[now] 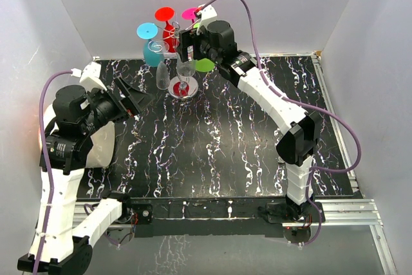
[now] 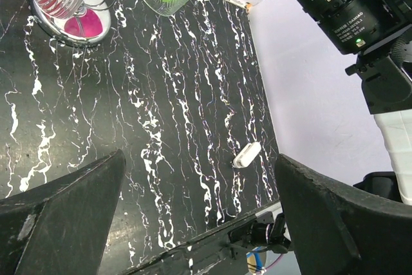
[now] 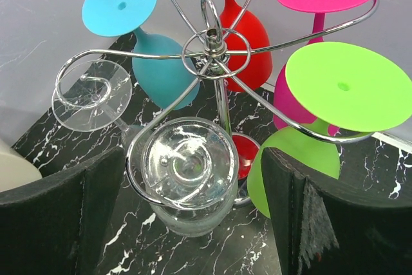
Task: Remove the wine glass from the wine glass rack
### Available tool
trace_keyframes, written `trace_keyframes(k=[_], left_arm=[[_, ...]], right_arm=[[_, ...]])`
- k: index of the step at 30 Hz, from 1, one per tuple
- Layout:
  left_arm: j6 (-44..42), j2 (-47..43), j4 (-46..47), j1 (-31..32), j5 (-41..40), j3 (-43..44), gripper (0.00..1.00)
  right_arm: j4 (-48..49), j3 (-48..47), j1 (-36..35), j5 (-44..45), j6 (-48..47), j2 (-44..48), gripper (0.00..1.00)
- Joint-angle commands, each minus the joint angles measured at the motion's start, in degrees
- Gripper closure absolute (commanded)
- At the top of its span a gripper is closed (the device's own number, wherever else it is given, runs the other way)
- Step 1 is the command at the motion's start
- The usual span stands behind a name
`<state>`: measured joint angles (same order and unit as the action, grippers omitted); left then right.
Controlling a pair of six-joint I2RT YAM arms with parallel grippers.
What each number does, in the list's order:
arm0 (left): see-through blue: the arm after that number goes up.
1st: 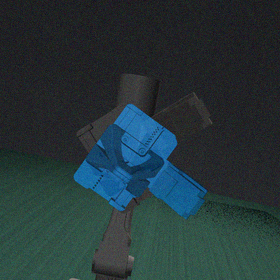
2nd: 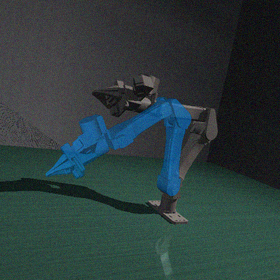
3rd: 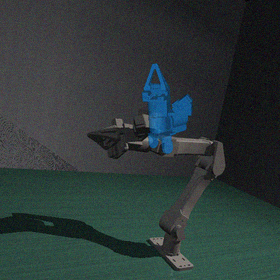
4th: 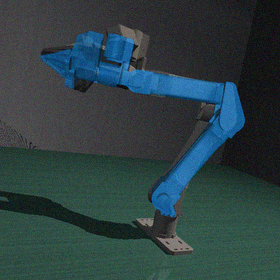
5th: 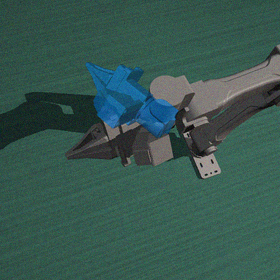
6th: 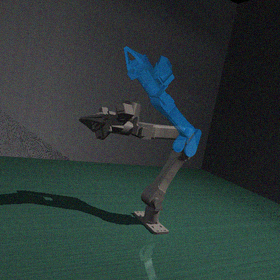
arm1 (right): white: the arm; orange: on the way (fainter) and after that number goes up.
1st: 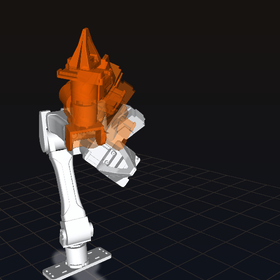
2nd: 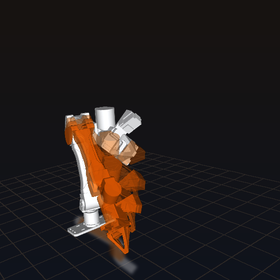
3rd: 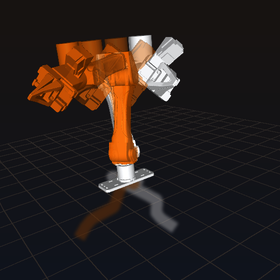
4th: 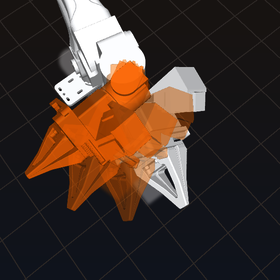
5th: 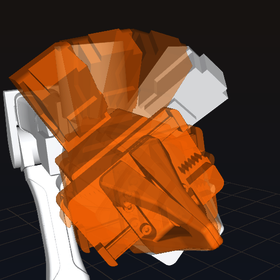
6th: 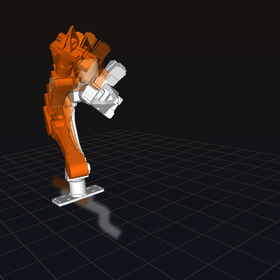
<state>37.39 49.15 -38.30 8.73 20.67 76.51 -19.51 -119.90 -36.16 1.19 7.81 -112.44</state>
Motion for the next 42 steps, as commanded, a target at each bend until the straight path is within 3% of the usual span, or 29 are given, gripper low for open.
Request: trace_keyframes(k=[1, 9, 23, 42], left_arm=[[0.41, -1.01, -0.45, -0.39, 0.25, 1.20, 0.01], [0.46, -1.09, -0.60, -0.39, 0.17, 0.72, 0.01], [0.24, -1.03, -0.55, -0.41, -0.03, 0.64, 0.01], [0.06, -1.12, -0.79, -0.43, -0.42, 0.66, 0.01]], right_arm=[[2.61, -3.72, -0.21, 2.23, -0.17, -0.58, 0.16], [2.69, -4.33, -0.21, 2.67, 0.15, -1.53, 0.25], [3.34, -4.89, -0.21, 2.22, 1.09, -1.49, 0.56], [5.97, -2.47, -0.22, 2.58, 3.17, 3.23, 0.69]])
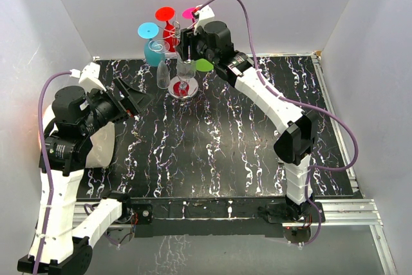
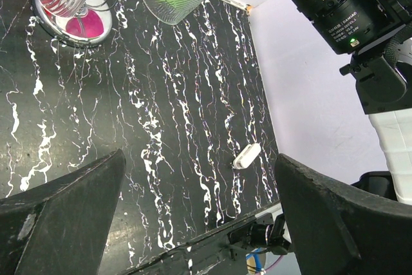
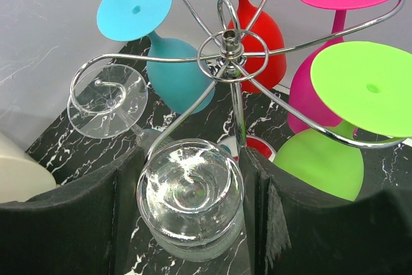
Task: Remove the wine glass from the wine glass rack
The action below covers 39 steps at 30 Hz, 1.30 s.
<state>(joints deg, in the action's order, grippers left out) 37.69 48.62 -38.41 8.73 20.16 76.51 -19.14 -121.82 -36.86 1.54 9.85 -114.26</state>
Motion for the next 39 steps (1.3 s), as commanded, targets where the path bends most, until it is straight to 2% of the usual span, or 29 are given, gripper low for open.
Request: trace_keyframes(k=[1, 7, 15, 39], left_arm=[[-0.21, -0.55, -0.70, -0.39, 0.13, 0.61, 0.01], [-0.31, -0.59, -0.70, -0.38, 0.06, 1.05, 0.01], [-0.45, -0.59, -1.02, -0.39, -0.04, 1.27, 0.01], [-1.92, 0.55, -1.04, -0.40, -0.31, 1.79, 0.01]], right_arm=[[6.16, -0.07, 0.52, 2.20, 1.44, 5.43, 0.70], [8.63, 2.45, 0.48, 2.17, 3.46, 7.33, 0.72], [8.59, 1.29, 0.61, 3.16, 5.58, 6.17, 0.73], [12.31, 1.89, -0.21, -4.84, 0.62, 6.08, 0.76]])
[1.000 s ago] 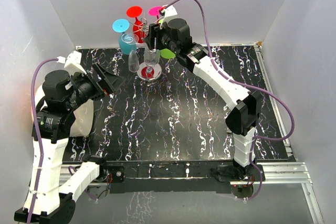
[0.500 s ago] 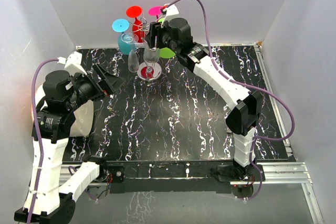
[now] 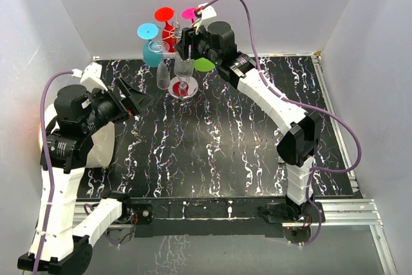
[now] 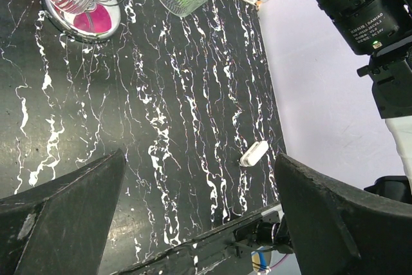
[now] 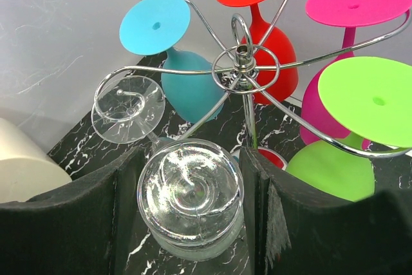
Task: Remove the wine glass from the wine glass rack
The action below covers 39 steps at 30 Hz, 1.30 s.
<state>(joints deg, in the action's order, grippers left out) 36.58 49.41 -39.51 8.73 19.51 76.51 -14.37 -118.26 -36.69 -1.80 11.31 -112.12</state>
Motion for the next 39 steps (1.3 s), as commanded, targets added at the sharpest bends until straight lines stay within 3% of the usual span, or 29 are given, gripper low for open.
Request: trace_keyframes(k=[1, 25, 39], left_arm=[[-0.87, -0.23, 0.04, -0.44, 0.35, 1.84, 0.01], [-3.12, -0.10, -2.36, -0.39, -1.80, 3.29, 0.01], [-3.30, 0.08, -2.28, -0.39, -1.91, 3.29, 0.01]], right_arm=[[7.56, -1.74, -0.50, -1.65, -0.85, 3.80, 0.76], [9.08, -7.71, -1.02, -5.89, -0.86, -2.87, 0.77], [7.55, -9.46, -0.98, 11.57, 0.81, -4.65, 0.78]])
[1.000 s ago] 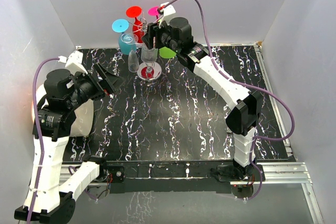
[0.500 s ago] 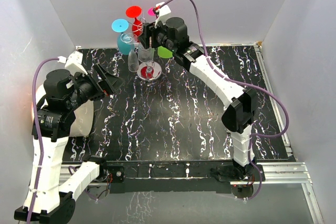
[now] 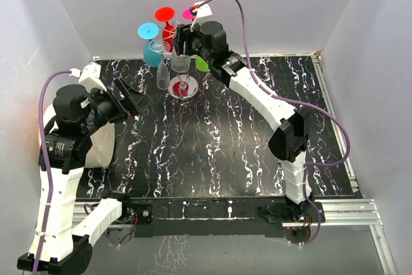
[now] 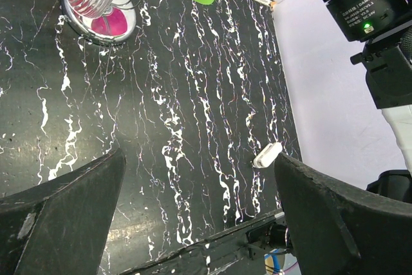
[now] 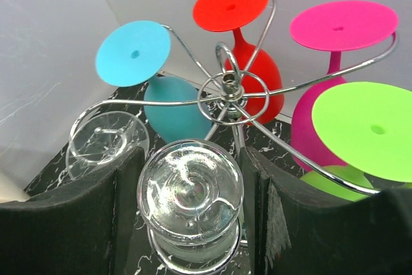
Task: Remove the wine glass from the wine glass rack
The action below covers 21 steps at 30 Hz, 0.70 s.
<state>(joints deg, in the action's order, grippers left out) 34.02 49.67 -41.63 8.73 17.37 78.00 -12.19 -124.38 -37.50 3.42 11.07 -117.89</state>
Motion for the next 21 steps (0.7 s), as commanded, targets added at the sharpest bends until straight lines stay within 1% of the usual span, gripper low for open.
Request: trace_keyframes(k=[1, 13, 21], left_arm=[[-0.72, -0.12, -0.15, -0.34, 0.23, 1.81, 0.01], [-0.36, -0.68, -0.23, -0.39, 0.48, 1.81, 0.01], [0.35, -1.00, 0.13, -0.43, 0.92, 1.48, 0.01]], right_arm=[[5.49, -3.37, -0.15, 6.68, 1.01, 1.06, 0.78], [1.94, -4.19, -0.20, 15.07, 2.58, 1.89, 0.78], [-0.50, -3.45, -0.21, 17.57, 2.80, 3.86, 0.78]])
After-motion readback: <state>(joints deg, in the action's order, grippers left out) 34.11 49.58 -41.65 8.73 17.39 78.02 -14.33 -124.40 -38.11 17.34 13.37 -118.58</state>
